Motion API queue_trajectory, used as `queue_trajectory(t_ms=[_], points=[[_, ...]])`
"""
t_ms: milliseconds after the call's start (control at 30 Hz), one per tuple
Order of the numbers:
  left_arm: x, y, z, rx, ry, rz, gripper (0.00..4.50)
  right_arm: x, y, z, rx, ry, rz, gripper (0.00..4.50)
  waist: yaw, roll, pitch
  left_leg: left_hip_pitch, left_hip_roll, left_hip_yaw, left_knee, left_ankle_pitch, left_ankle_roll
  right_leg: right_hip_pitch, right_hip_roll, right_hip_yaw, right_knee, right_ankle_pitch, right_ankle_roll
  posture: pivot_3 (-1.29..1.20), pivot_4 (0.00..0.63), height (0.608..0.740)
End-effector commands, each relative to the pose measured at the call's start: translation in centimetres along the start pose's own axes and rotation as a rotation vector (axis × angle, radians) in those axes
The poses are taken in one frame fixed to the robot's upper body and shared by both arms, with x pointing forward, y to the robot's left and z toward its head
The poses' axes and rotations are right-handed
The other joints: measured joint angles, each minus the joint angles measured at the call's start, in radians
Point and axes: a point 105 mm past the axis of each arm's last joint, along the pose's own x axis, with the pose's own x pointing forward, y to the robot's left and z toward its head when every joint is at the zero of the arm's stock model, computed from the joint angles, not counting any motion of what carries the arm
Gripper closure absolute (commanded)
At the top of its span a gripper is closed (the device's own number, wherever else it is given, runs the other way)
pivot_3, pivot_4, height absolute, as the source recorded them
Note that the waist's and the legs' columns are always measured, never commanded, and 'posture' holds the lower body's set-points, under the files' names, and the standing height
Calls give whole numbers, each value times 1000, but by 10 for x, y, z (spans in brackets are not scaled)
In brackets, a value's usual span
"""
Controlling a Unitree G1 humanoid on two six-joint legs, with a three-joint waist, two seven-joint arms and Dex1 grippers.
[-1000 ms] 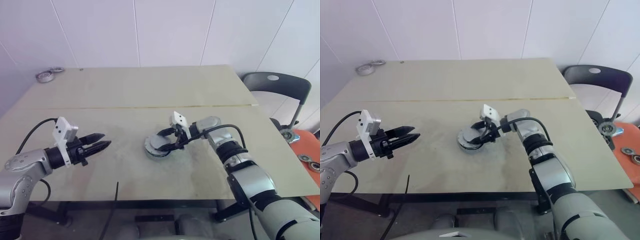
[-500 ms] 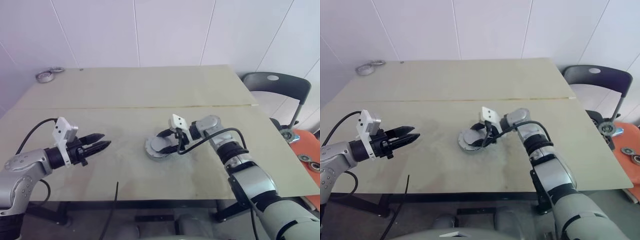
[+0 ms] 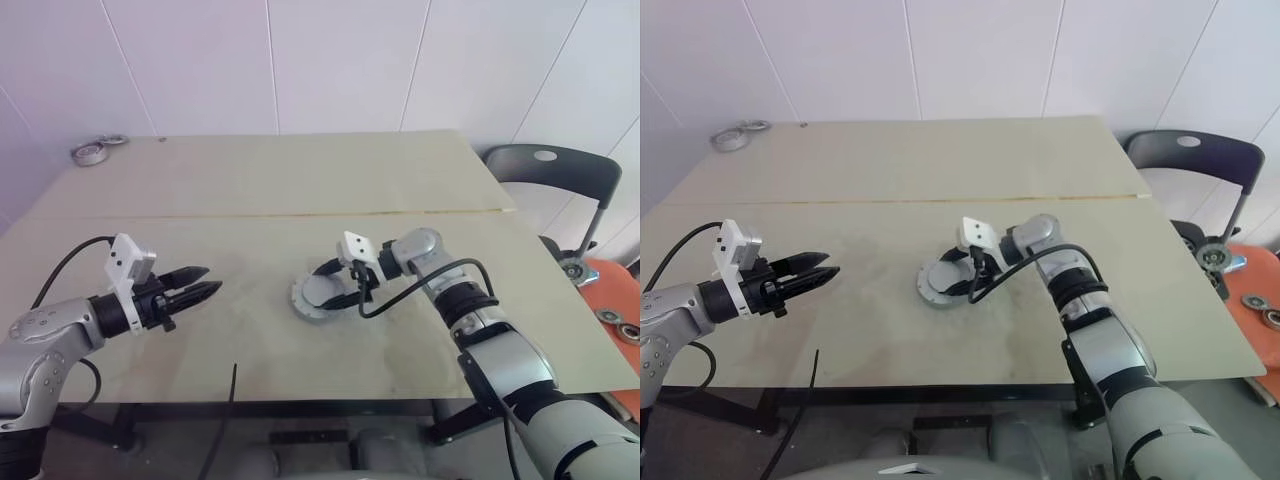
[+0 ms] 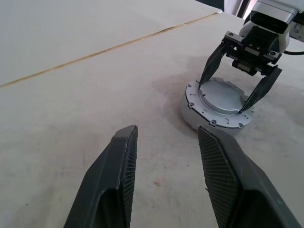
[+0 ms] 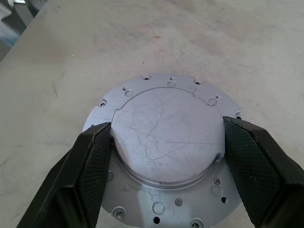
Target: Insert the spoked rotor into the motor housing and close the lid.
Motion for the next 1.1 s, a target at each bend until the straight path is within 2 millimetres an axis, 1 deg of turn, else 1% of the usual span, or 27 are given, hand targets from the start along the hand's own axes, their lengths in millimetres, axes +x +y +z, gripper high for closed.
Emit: queue_trajectory(t_ms=[33,167,267,333,433,567,700,833,967,1100], points=[[-1,-1,12,44,-26,-2,2384,5,5,-6,-32,57,36,1240,0,0,0,0,0,0,0,0,0,0,0,0,0,0,0,0,0,740],[1,-1,12,45,-28,-5,2384,14,5,-11,-53,87,28,1240,-5,-1,-1,1,0,0,0,0,0,1,0,0,1,0,0,0,0,740],[2,-1,13,46,-30,-7,2384,23,7,-15,-26,92,36,1240,-14,-2,-2,4,0,0,0,0,0,3,0,0,1,0,0,0,0,740],[2,-1,13,46,-31,-9,2384,29,6,-16,-5,93,22,1240,-27,-2,-2,8,0,0,0,0,0,7,1,0,1,-2,3,0,0,740],[2,-2,13,45,-31,-10,2384,36,3,-16,42,83,6,1240,-41,-3,-2,17,1,0,-1,0,0,15,1,1,1,-3,3,0,0,740],[2,-2,12,42,-31,-9,2384,38,1,-19,64,96,-12,1240,-64,-3,-2,19,1,0,0,0,0,15,1,2,2,-2,2,0,0,740],[2,-2,12,39,-33,-7,2384,39,3,-26,60,132,-5,1240,-73,-3,-3,19,0,0,0,0,0,15,1,2,2,-2,2,0,0,740],[2,-3,12,37,-34,-10,2384,40,-2,-22,140,113,-24,1240,-83,-3,-3,19,0,0,0,0,0,15,2,3,2,-2,2,0,0,740],[1,-5,11,47,-23,-25,2384,39,3,-19,133,109,36,1240,-82,-3,-3,20,0,0,0,0,0,15,2,3,3,-2,2,0,0,740],[-5,-7,8,94,17,-41,2384,39,9,-20,46,121,76,1240,-82,-3,-3,18,0,0,-1,0,0,14,2,3,1,-2,2,0,0,740]])
